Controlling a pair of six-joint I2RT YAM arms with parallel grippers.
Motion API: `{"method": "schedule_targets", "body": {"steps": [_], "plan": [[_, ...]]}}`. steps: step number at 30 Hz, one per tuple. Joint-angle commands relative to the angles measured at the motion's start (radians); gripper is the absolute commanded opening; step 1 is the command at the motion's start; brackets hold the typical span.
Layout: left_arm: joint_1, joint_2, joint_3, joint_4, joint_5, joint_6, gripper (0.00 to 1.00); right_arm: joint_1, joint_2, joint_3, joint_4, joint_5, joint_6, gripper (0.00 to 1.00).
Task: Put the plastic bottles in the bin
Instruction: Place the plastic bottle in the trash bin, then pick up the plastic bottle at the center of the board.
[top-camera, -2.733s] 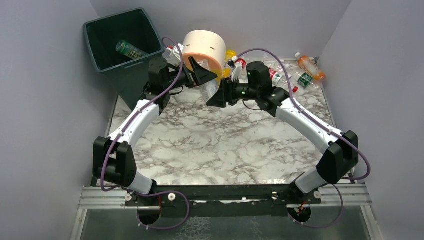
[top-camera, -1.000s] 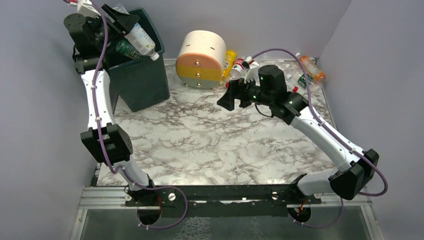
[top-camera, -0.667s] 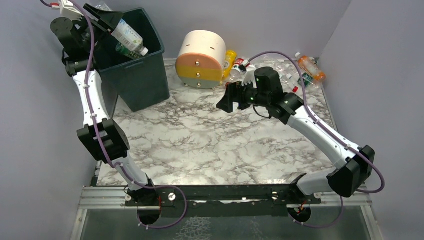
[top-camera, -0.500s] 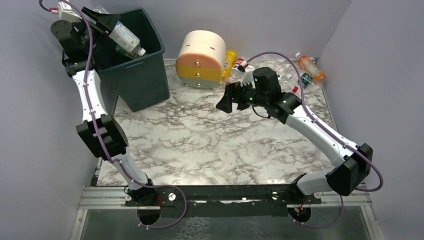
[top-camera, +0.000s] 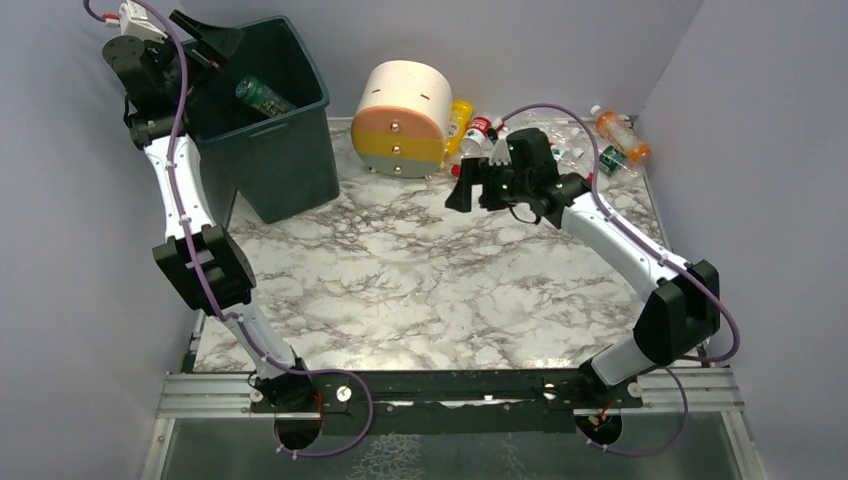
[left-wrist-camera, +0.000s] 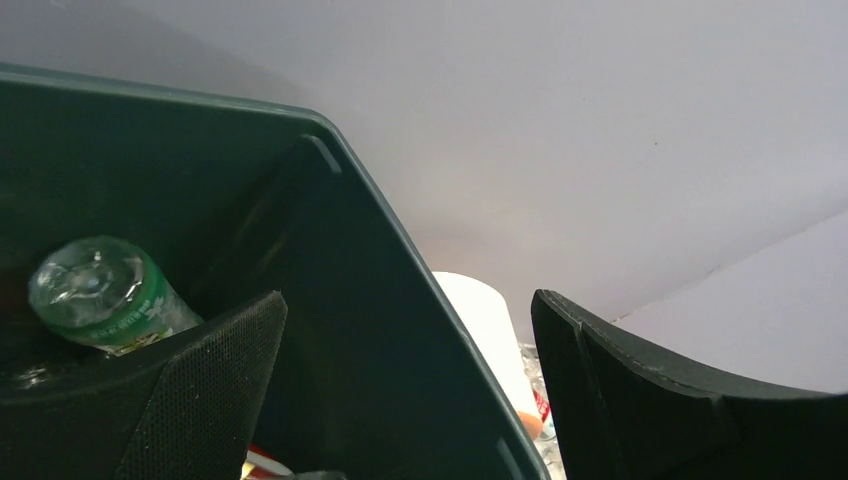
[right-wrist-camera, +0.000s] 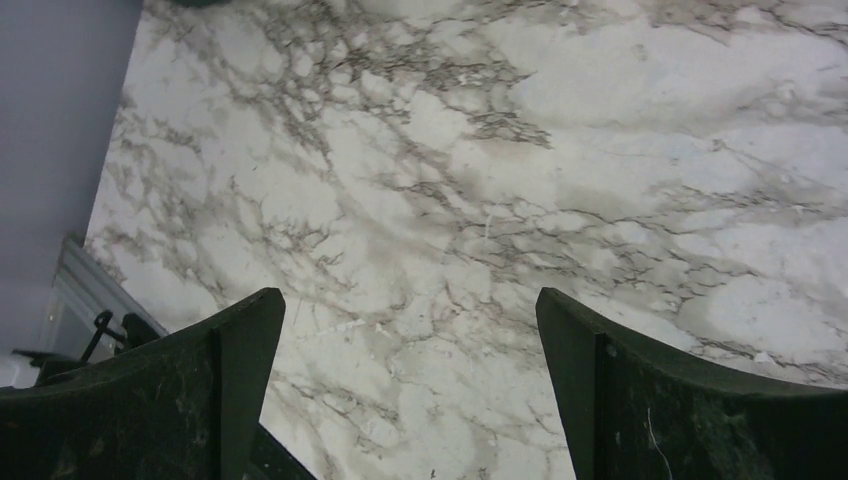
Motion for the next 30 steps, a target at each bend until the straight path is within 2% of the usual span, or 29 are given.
{"method": "schedule_targets", "body": {"steps": [1, 6, 14, 18, 24, 30], "plan": [[0.004, -0.037, 0.067, -0.085, -0.018, 0.073, 0.99, -0.1, 0.043, 0.035, -0.015, -0.002, 0.028, 1.0], [0.0, -0.113, 0.013, -0.113, 0.021, 0.081, 0.99, -0.195, 0.13, 0.087, -0.033, 0.132, 0.021, 0.94], [-0.086, -0.301, -0.175, -0.168, 0.056, 0.152, 0.99, -0.221, 0.36, 0.25, -0.039, 0.425, -0.002, 0.8], [-0.159, -0.377, -0.288, -0.185, 0.054, 0.182, 0.99, -0.238, 0.482, 0.339, -0.044, 0.467, 0.017, 0.74], [-0.241, -0.451, -0.448, -0.201, 0.029, 0.225, 0.99, -0.255, 0.63, 0.451, -0.05, 0.476, 0.032, 0.73], [-0.298, -0.507, -0.558, -0.209, 0.015, 0.258, 0.99, -0.266, 0.706, 0.52, -0.037, 0.472, 0.037, 0.73]]}}
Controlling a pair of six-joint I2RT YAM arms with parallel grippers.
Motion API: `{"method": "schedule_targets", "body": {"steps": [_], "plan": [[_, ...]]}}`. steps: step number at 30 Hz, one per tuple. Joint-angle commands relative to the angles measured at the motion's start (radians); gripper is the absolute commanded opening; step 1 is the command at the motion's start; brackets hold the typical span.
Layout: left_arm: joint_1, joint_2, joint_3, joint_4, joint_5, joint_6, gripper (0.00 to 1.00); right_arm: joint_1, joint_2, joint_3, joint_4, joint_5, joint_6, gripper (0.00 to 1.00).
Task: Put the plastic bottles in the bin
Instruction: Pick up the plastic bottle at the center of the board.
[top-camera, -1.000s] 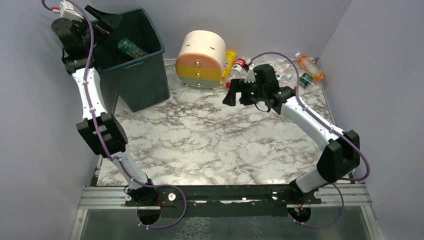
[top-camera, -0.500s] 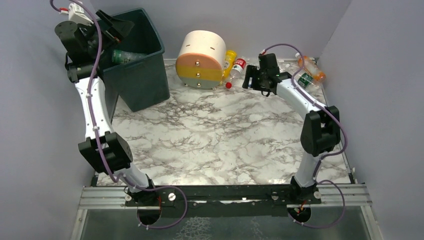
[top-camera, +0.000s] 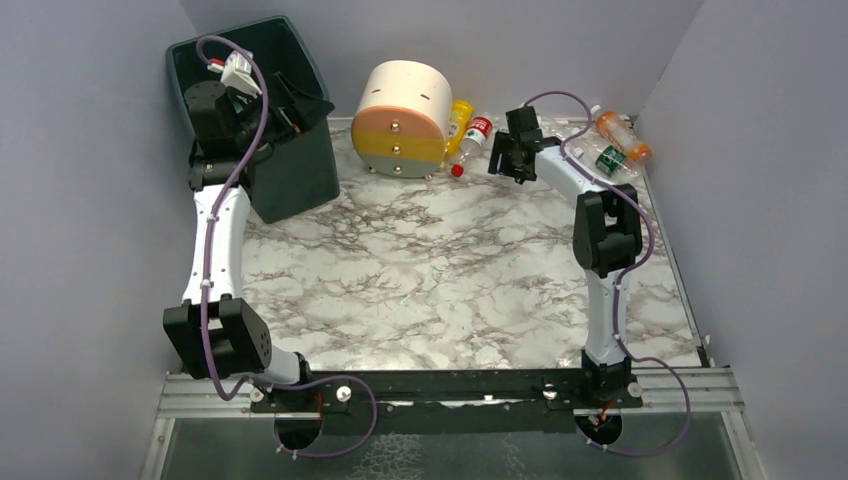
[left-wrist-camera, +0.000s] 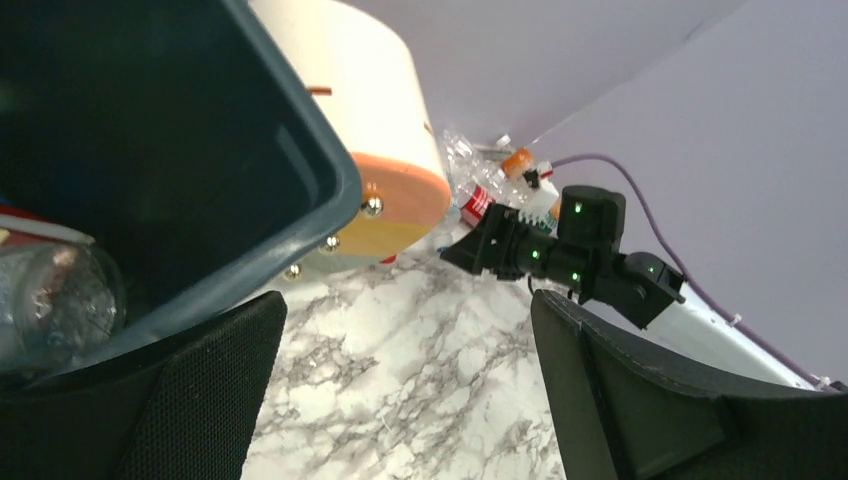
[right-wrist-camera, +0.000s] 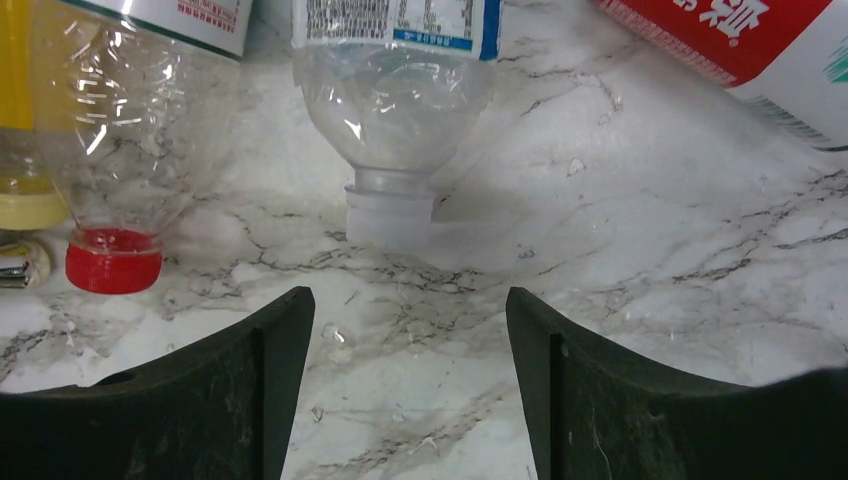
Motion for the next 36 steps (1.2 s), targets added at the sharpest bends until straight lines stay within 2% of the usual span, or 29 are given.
{"method": "schedule_targets", "body": {"steps": [1, 7, 19, 21, 24, 27, 34, 36], "plan": [[-0.042, -0.065, -0.067, -0.014, -0.017, 0.055, 0.99, -0.012, 0.043, 0.071, 0.009, 0.032, 0.018, 0.73], [-0.081, -0.082, -0.128, -0.031, -0.031, 0.084, 0.99, -0.017, 0.113, 0.157, -0.003, 0.01, 0.026, 0.68], [-0.089, -0.09, -0.119, -0.06, -0.036, 0.108, 0.99, -0.018, 0.202, 0.246, -0.031, -0.005, 0.056, 0.62], [-0.09, -0.091, -0.119, -0.06, -0.036, 0.109, 0.99, -0.018, 0.21, 0.252, -0.029, -0.012, 0.057, 0.54], [-0.091, -0.09, -0.118, -0.06, -0.038, 0.109, 0.99, -0.02, 0.217, 0.269, -0.042, -0.016, 0.06, 0.36], [-0.096, -0.089, -0.118, -0.06, -0.041, 0.108, 0.99, -0.02, 0.194, 0.239, -0.032, -0.024, 0.065, 0.25], [-0.119, -0.074, -0.12, -0.065, -0.02, 0.11, 0.99, -0.02, 0.066, 0.078, 0.03, -0.02, 0.043, 0.05], [-0.128, -0.073, -0.119, -0.067, -0.018, 0.111, 0.99, -0.02, 0.009, 0.017, 0.057, -0.02, 0.028, 0.02]]}}
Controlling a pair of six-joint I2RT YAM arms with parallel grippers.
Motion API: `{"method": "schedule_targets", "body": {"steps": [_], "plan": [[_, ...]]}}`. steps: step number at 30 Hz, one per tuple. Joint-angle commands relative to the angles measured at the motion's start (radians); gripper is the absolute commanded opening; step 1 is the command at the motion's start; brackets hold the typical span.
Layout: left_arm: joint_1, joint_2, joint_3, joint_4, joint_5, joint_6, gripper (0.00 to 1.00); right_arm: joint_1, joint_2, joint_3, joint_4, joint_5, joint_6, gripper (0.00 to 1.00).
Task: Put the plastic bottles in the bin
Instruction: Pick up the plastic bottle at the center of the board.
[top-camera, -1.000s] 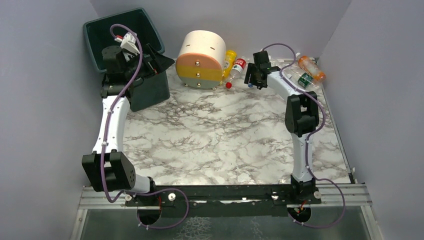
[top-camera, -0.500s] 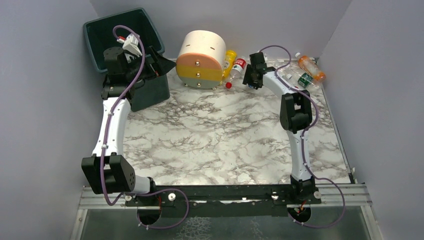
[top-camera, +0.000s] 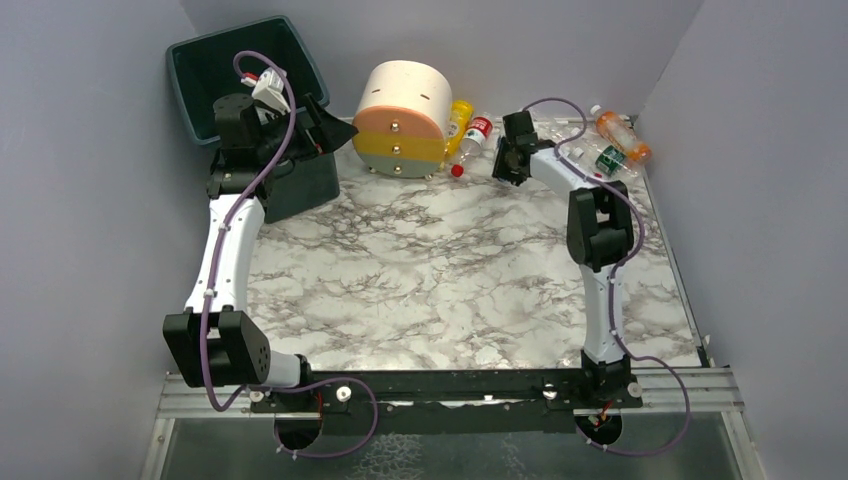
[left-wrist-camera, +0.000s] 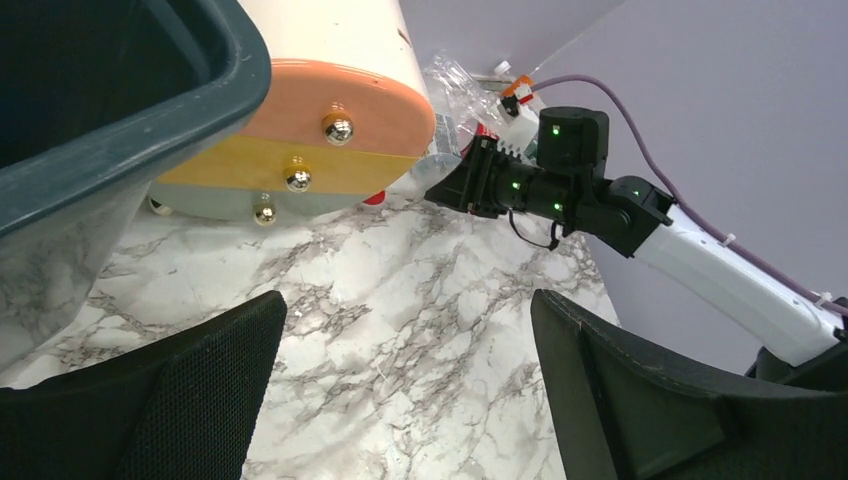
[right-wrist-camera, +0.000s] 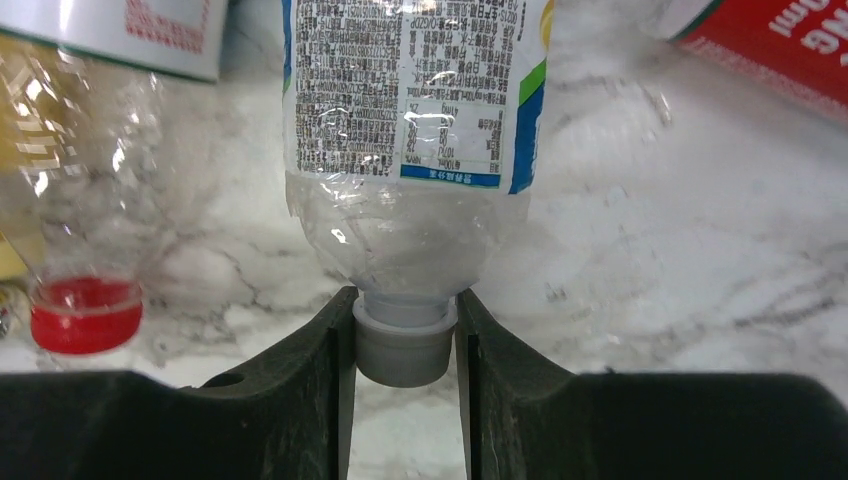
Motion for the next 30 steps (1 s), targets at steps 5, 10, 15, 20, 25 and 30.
{"method": "schedule_targets", "body": {"steps": [5, 10, 15, 20, 25, 30], "plan": [[-0.048, -0.004, 0.009, -0.001, 0.002, 0.009, 0.99, -0.005, -0.272, -0.221, 0.077, -0.013, -0.047, 0.02], [-0.079, 0.001, 0.012, -0.001, -0.013, 0.006, 0.99, -0.003, -0.413, -0.305, 0.093, -0.057, -0.078, 0.02], [-0.106, 0.007, 0.0, 0.016, -0.007, -0.01, 0.99, -0.002, -0.553, -0.396, 0.13, -0.098, -0.112, 0.01], [-0.123, 0.003, -0.039, 0.098, 0.017, -0.076, 0.99, -0.002, -0.689, -0.47, 0.184, -0.168, -0.152, 0.01], [-0.141, 0.008, -0.078, 0.225, 0.051, -0.173, 0.99, 0.0, -0.84, -0.572, 0.329, -0.38, -0.173, 0.01], [-0.162, 0.02, -0.133, 0.388, 0.099, -0.287, 0.99, 0.02, -0.957, -0.639, 0.446, -0.599, -0.156, 0.03]]}}
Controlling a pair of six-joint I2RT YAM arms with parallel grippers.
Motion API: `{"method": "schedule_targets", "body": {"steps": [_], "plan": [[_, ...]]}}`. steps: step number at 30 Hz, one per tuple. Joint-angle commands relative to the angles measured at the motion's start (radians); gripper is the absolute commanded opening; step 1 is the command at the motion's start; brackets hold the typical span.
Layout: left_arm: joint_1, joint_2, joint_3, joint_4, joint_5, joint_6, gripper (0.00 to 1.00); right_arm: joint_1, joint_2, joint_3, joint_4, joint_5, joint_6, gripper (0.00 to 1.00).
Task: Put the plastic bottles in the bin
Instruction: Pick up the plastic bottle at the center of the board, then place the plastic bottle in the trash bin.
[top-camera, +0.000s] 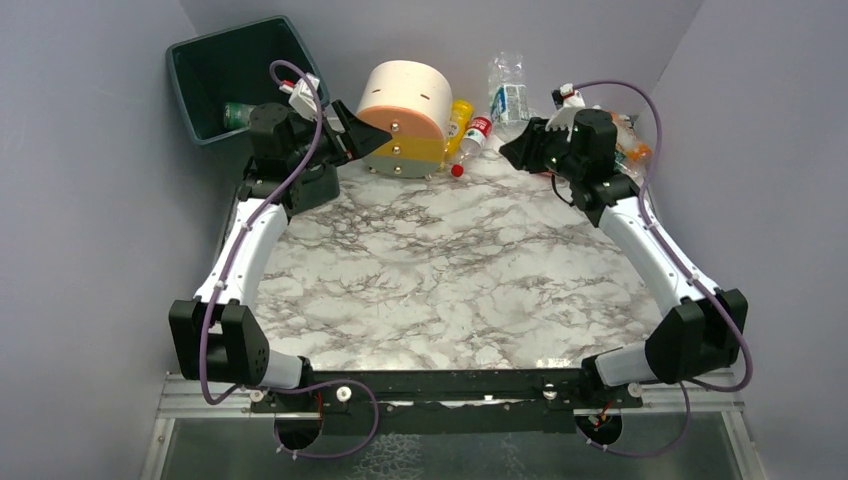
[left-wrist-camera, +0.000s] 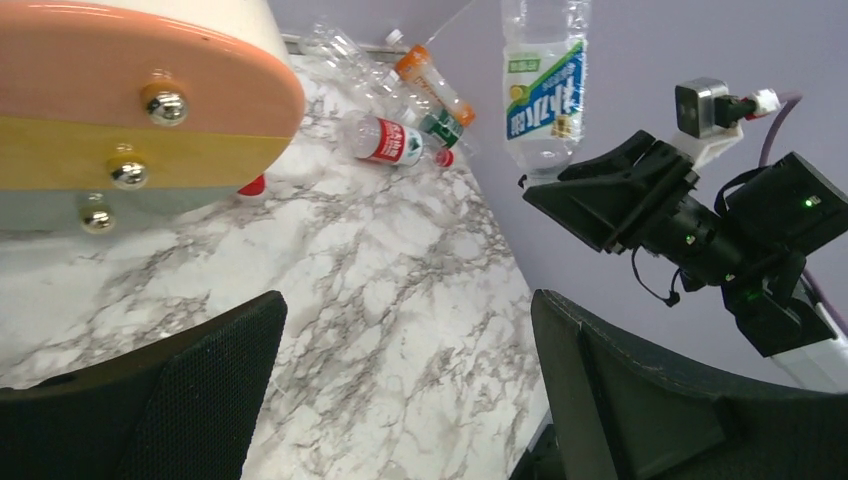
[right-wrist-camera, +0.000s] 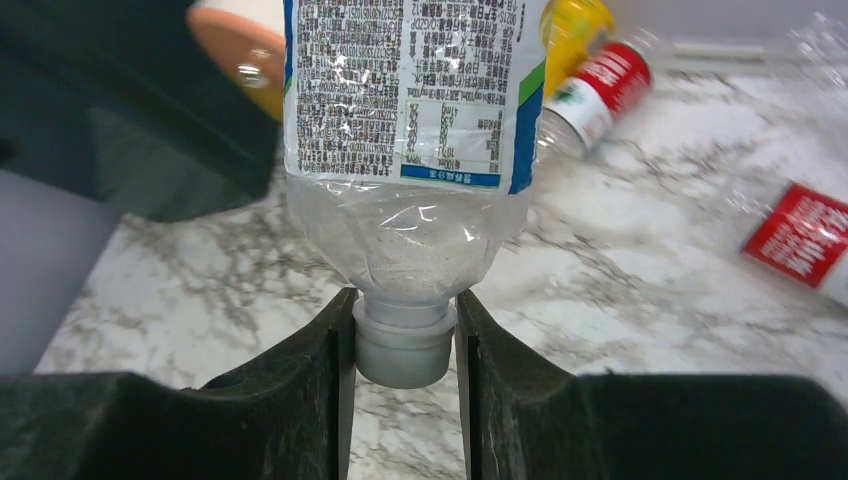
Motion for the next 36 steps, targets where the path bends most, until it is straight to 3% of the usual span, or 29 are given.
{"method": "schedule_targets", "body": {"steps": [1, 8, 15, 36], "plan": [[-0.022, 0.007, -0.053, 0.231, 0.072, -0.142, 0.99, 0.015, -0.092, -0.035, 0.178, -0.279, 0.004, 0.03], [-0.061, 0.0, -0.073, 0.314, 0.057, -0.19, 0.99, 0.048, -0.092, -0.032, 0.226, -0.423, 0.055, 0.04], [-0.088, -0.032, -0.079, 0.346, 0.008, -0.189, 0.99, 0.151, -0.041, -0.013, 0.251, -0.426, 0.088, 0.04], [-0.1, -0.081, -0.097, 0.321, -0.108, -0.161, 0.99, 0.442, 0.112, 0.183, 0.044, -0.098, -0.055, 0.01]]}}
